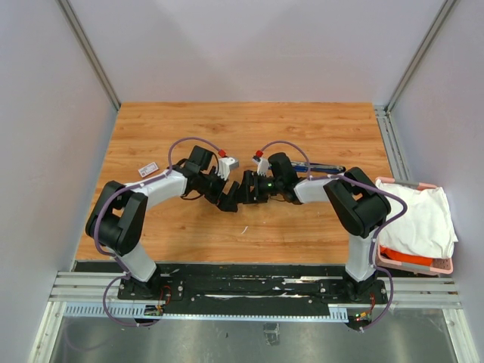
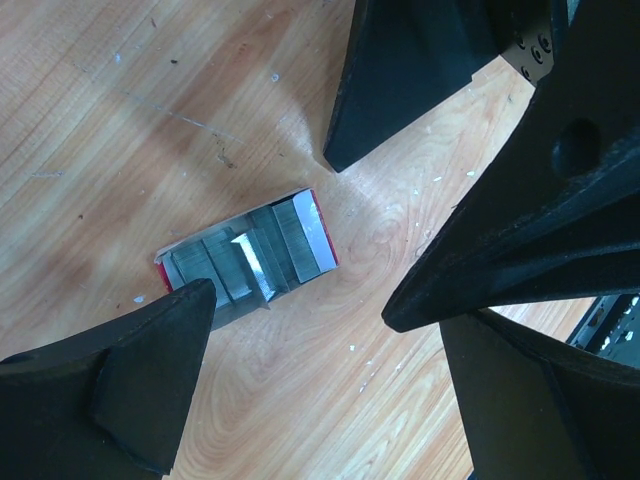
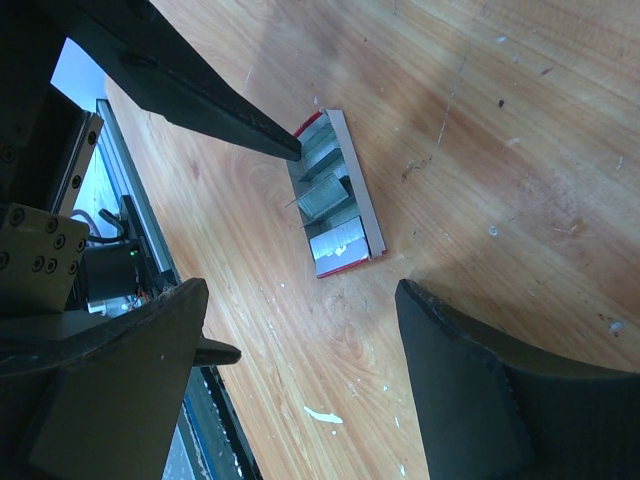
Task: Unload the staples from the stapler
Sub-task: Adjust the stapler in the staple box.
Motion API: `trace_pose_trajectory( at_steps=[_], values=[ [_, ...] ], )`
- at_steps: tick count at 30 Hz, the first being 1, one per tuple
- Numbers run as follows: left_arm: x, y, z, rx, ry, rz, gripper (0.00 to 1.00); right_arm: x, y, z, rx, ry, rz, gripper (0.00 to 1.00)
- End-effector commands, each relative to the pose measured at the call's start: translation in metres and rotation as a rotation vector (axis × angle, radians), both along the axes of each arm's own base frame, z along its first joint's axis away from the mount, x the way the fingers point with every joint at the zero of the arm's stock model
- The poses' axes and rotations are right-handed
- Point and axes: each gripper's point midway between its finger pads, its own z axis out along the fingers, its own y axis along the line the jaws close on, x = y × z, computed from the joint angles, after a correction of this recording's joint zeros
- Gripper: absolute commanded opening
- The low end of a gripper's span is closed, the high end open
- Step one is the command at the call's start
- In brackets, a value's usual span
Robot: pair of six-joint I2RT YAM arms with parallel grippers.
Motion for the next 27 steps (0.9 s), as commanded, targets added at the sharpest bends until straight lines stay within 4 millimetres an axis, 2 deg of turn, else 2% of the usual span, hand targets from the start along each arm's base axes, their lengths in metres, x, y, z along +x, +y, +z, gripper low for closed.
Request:
trace_pose_trajectory(
  at_steps=[1, 10, 27],
  values=[
    [0.003, -0.008, 0.002, -0.004, -0.018, -0.005, 0.98, -0.008, 0.01, -0.005, -0.016, 0.003, 0.039, 0.79],
    [-0.005, -0.02, 0.011, -0.083, 0.023, -0.036, 0.98, -0.01, 0.014, -0.004, -0.007, 0.012, 0.045, 0.79],
    [-0.014, -0.024, 0.006, -0.109, 0.075, -0.056, 0.98, -0.018, 0.026, -0.002, 0.025, 0.041, 0.067, 0.79]
  ],
)
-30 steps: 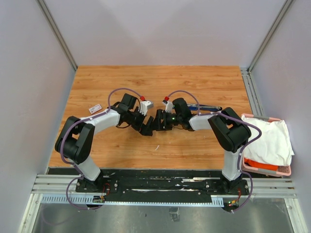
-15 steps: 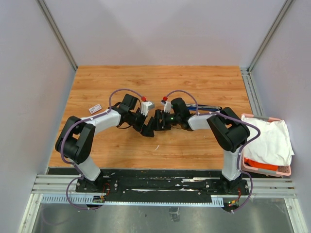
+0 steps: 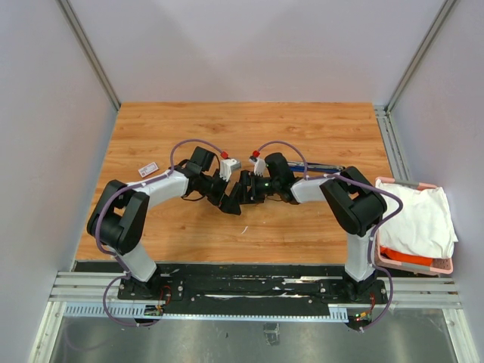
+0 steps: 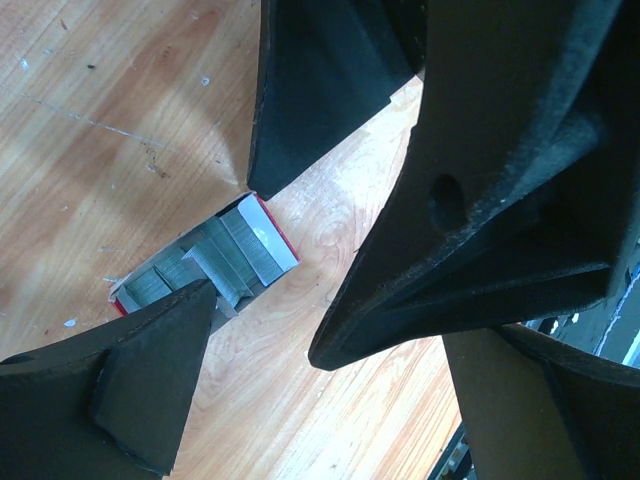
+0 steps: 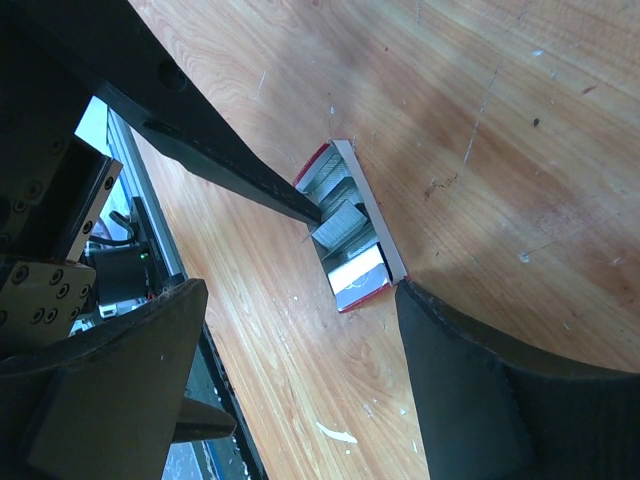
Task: Unload the staples from the stapler
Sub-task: Adjust the stapler in the staple box.
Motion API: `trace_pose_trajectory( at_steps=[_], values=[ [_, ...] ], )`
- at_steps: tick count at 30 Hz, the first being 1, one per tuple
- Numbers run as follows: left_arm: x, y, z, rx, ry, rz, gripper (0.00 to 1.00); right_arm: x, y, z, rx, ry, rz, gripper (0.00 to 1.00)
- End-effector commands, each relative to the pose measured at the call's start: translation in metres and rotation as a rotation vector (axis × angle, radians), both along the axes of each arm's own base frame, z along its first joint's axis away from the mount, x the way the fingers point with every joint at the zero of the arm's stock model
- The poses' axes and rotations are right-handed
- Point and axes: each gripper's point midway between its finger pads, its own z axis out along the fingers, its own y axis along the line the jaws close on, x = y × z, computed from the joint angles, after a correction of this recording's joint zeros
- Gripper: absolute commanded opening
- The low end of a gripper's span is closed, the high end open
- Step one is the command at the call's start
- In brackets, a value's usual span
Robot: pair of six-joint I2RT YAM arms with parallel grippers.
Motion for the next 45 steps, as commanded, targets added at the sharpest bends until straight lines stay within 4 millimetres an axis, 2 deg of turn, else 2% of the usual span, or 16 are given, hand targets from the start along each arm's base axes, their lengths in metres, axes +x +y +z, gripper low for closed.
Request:
trace_pose_trajectory(
  at_steps=[1, 10, 18, 23, 25, 45],
  values=[
    [0.001, -0.01, 0.001, -0.037, 0.013, -0.014, 0.98, -0.016, 0.015, -0.002, 0.009, 0.024, 0.054, 0.79],
    [-0.002, -0.007, -0.006, -0.017, 0.026, -0.019, 0.98, -0.016, 0.015, -0.001, 0.009, 0.017, 0.057, 0.79],
    [0.0, -0.017, 0.011, -0.086, 0.014, -0.038, 0.98, -0.015, 0.015, -0.002, 0.003, 0.009, 0.06, 0.79],
    [-0.002, -0.02, 0.01, -0.104, 0.031, -0.041, 0.98, -0.015, 0.015, -0.002, 0.003, 0.007, 0.061, 0.79],
    [-0.002, -0.02, 0.009, -0.106, 0.037, -0.039, 0.98, -0.016, 0.014, -0.012, -0.012, 0.027, 0.061, 0.79],
    [0.007, -0.031, 0.029, -0.172, -0.009, -0.046, 0.98, -0.016, 0.013, -0.014, -0.018, 0.024, 0.063, 0.79]
  ],
)
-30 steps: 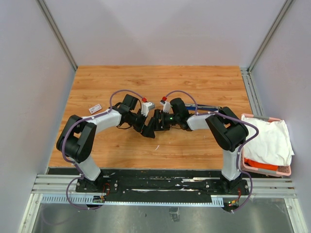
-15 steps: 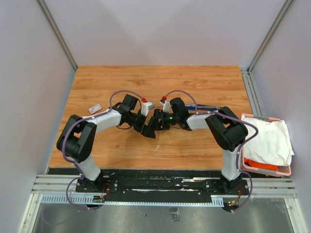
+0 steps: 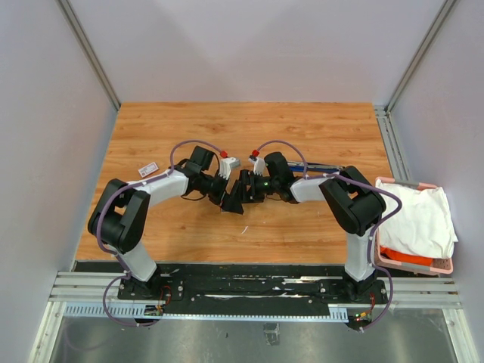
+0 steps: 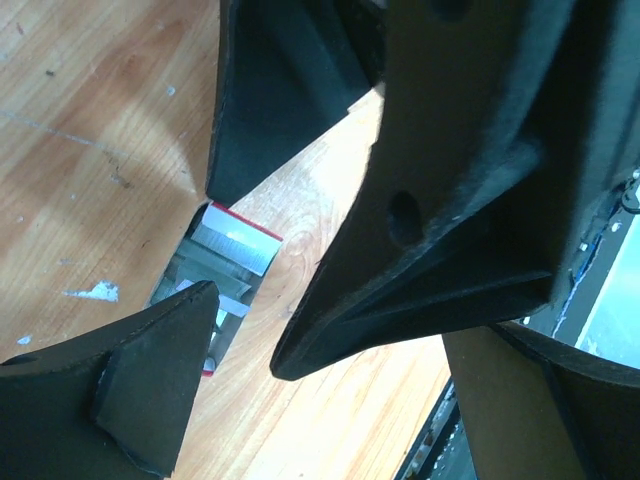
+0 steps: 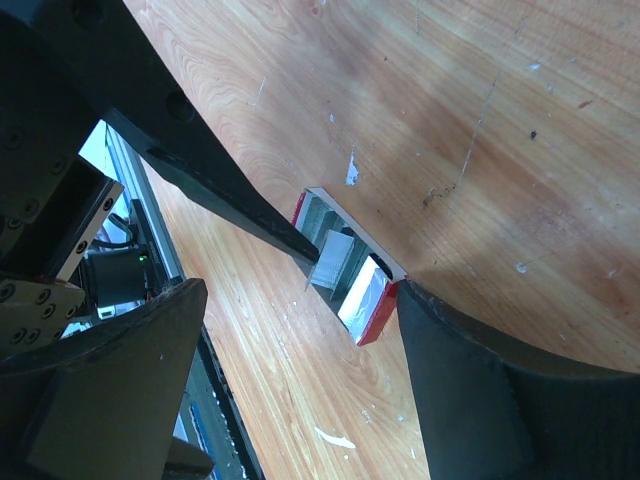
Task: Unload the staples from the stapler
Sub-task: Adjust the stapler in the staple box.
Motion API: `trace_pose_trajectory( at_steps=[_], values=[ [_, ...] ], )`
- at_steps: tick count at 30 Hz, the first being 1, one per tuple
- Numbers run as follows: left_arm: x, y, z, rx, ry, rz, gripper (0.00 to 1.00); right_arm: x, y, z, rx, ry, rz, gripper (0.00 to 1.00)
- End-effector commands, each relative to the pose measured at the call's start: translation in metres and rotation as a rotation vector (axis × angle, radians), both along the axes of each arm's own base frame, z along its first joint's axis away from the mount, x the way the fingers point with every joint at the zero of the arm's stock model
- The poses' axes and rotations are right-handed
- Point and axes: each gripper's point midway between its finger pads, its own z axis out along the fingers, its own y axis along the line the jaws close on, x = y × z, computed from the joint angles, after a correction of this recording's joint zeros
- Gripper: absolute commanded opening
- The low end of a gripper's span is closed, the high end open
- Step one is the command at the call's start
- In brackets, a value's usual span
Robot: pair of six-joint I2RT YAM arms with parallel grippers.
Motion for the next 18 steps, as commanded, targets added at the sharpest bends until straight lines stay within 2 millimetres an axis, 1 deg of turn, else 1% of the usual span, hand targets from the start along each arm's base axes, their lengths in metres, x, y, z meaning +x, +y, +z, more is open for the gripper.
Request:
trace_pose_trajectory(
  at_steps=[1, 7, 12, 16, 17, 18],
  values=[
    [0.014, -0.023, 0.025, -0.111, -0.095, -0.056, 0.98, -0.019, 0.011, -0.014, -0.019, 0.028, 0.062, 0.79],
    [0.016, -0.023, 0.03, -0.11, -0.117, -0.064, 0.98, -0.019, 0.011, -0.013, -0.019, 0.021, 0.065, 0.8],
    [0.014, -0.013, 0.032, -0.066, -0.153, -0.078, 0.98, -0.018, 0.011, -0.008, -0.015, 0.004, 0.07, 0.8],
    [0.012, -0.001, 0.034, -0.025, -0.182, -0.092, 0.98, -0.017, 0.01, -0.009, -0.021, -0.017, 0.08, 0.8],
    [0.01, 0.004, 0.032, 0.001, -0.18, -0.095, 0.98, -0.016, 0.01, -0.001, -0.013, -0.038, 0.082, 0.8],
    [0.008, 0.009, 0.029, 0.02, -0.176, -0.103, 0.98, -0.015, 0.01, 0.002, -0.009, -0.05, 0.083, 0.8]
  ],
)
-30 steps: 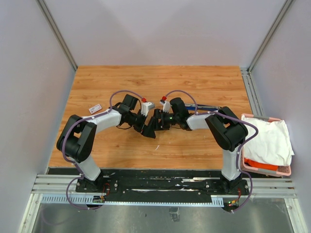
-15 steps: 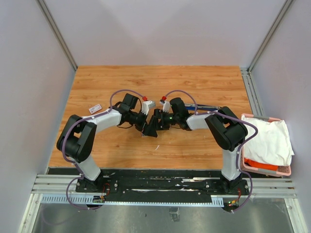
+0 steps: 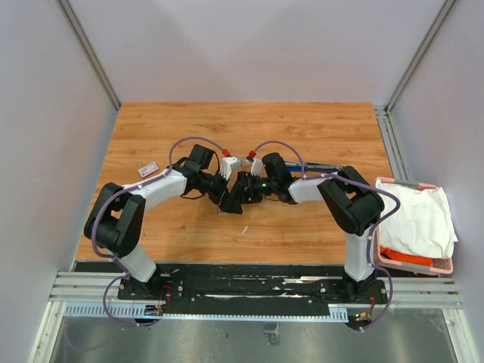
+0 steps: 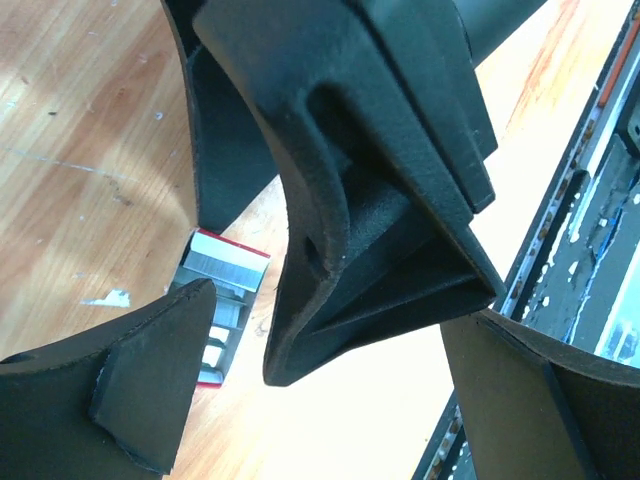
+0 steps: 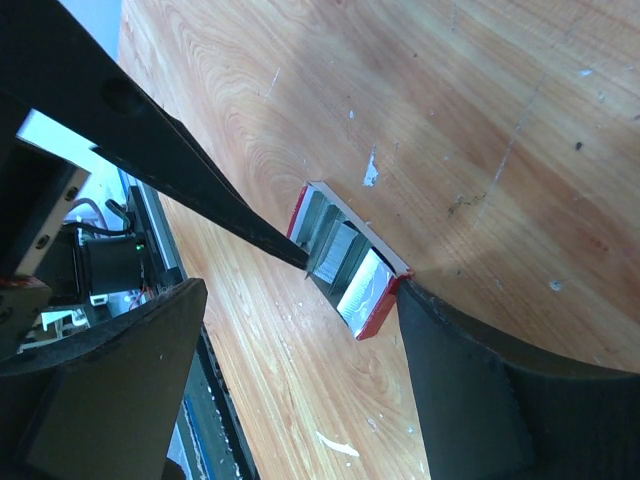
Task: Unload the staples from the stapler
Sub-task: Adjust the stapler in the staple box, then pick up the staple from the staple box.
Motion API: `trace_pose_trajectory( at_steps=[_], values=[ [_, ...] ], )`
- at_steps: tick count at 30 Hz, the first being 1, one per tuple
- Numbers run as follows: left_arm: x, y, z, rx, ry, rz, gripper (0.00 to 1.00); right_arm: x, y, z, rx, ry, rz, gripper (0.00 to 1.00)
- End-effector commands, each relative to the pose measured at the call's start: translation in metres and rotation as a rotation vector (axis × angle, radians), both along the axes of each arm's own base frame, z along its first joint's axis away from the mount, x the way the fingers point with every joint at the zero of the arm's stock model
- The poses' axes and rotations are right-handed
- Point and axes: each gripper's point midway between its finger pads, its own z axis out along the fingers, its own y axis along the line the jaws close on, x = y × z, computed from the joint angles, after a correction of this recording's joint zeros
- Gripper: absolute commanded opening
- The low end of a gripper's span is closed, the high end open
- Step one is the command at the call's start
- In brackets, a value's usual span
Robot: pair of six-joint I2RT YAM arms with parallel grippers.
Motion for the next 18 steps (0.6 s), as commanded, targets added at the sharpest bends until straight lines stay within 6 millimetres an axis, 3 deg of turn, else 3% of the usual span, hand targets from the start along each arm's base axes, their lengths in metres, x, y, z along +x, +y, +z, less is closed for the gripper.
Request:
trace_pose_trajectory(
  at_steps=[1, 9, 18],
  values=[
    [0.004, 0.015, 0.013, 0.054, -0.084, -0.034, 0.98, -0.011, 0.006, 0.004, -0.014, -0.034, 0.053, 0.8],
    [-0.018, 0.043, 0.002, 0.139, -0.044, -0.091, 0.98, -0.01, 0.005, 0.005, -0.016, -0.052, 0.061, 0.8],
    [-0.023, 0.031, -0.009, 0.079, 0.063, -0.076, 0.98, -0.004, 0.0, 0.004, -0.027, -0.069, 0.049, 0.8]
  ],
)
